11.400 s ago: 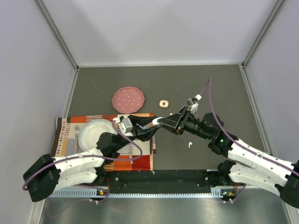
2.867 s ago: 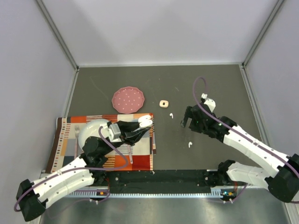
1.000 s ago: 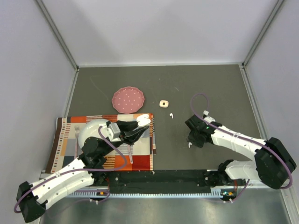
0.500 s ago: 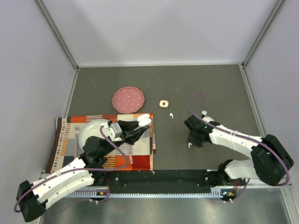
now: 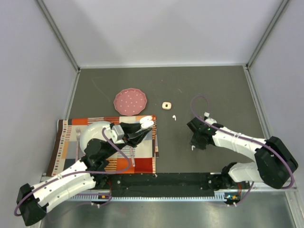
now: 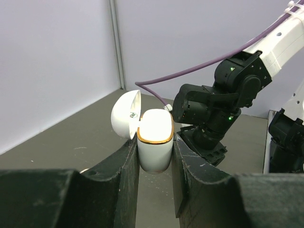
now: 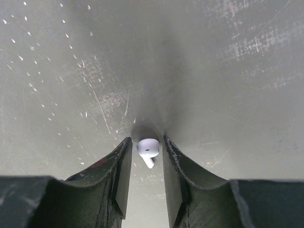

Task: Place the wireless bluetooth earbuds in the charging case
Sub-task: Pick up the left earbud from the center of the board.

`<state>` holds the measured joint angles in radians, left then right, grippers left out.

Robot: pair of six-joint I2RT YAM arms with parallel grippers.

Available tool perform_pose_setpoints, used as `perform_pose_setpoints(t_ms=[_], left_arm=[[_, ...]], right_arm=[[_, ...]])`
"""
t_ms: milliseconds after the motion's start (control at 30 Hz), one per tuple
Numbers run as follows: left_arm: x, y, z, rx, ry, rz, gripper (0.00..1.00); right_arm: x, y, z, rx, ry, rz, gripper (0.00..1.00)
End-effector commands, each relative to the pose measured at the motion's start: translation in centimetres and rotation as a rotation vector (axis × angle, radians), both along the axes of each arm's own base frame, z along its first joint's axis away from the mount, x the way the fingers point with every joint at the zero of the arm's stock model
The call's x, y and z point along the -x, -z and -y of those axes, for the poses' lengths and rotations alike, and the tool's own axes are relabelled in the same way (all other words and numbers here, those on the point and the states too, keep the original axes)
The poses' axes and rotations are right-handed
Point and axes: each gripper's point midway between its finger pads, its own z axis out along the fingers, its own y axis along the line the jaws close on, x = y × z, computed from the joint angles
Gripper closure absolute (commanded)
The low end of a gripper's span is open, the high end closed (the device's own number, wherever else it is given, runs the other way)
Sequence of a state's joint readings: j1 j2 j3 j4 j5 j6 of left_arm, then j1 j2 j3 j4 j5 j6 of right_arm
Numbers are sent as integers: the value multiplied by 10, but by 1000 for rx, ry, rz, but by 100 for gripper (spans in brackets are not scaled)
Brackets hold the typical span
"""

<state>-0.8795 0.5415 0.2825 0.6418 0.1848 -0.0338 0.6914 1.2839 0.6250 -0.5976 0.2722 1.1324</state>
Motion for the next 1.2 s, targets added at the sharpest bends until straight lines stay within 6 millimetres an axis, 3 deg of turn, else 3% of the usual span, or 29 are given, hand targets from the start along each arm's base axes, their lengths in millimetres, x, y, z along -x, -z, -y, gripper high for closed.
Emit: perform_pose_setpoints(t_ms=[0, 1167], left_arm=[[1, -12, -2, 36, -8, 29, 100], [0, -11, 1, 32, 1, 22, 100]], right_arm=[[-17, -13, -11, -34, -7, 48, 69], [-14, -4, -5, 58, -172, 26, 70]])
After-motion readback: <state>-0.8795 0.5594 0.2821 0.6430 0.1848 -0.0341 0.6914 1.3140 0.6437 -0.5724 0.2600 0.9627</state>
